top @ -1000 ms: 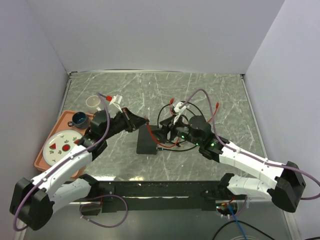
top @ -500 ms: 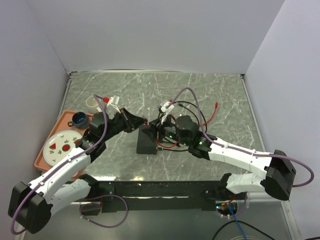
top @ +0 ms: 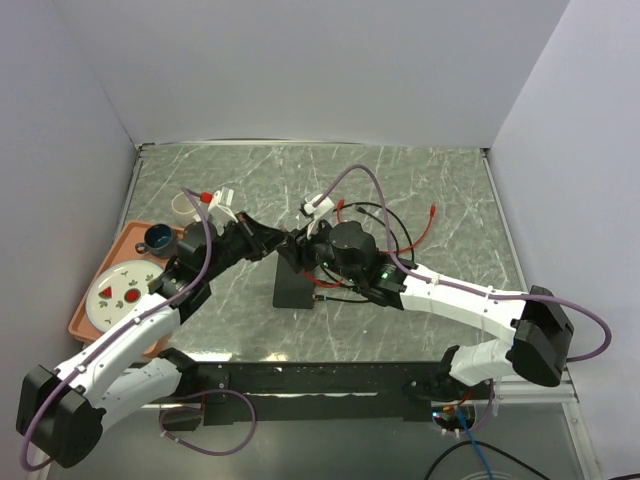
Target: Insert the plug into the switch port
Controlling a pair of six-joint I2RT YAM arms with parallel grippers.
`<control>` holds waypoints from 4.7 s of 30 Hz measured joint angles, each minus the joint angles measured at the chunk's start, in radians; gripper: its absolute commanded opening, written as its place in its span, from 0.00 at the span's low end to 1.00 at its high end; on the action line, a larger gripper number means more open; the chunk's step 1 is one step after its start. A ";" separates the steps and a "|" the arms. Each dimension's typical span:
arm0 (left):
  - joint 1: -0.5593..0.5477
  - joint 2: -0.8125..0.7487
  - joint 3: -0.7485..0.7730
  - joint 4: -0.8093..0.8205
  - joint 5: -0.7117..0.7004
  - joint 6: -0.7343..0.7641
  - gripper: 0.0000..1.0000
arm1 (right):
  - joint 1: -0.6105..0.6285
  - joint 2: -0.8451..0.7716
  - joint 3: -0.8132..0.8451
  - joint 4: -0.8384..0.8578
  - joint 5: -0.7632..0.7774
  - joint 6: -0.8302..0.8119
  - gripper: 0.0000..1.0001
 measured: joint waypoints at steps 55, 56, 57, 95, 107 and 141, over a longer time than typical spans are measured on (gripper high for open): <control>0.013 -0.010 0.102 -0.212 0.108 0.240 0.89 | 0.333 -0.221 -0.395 0.277 0.659 -0.555 0.00; 0.013 -0.002 0.102 -0.216 0.100 0.242 0.89 | 0.277 -0.209 -0.377 0.218 0.618 -0.522 0.00; 0.013 0.006 0.102 -0.219 0.092 0.243 0.89 | 0.223 -0.198 -0.357 0.164 0.575 -0.494 0.00; 0.299 0.486 0.006 -0.109 0.217 0.258 0.93 | -0.088 0.488 0.111 -0.470 0.206 -0.568 0.00; 0.302 0.665 0.024 0.037 0.312 0.256 0.92 | -0.006 0.487 0.112 -0.451 0.209 -0.634 0.00; 0.257 0.630 0.089 -0.113 0.187 0.336 0.90 | 0.043 0.435 0.166 -0.577 0.135 -0.481 0.00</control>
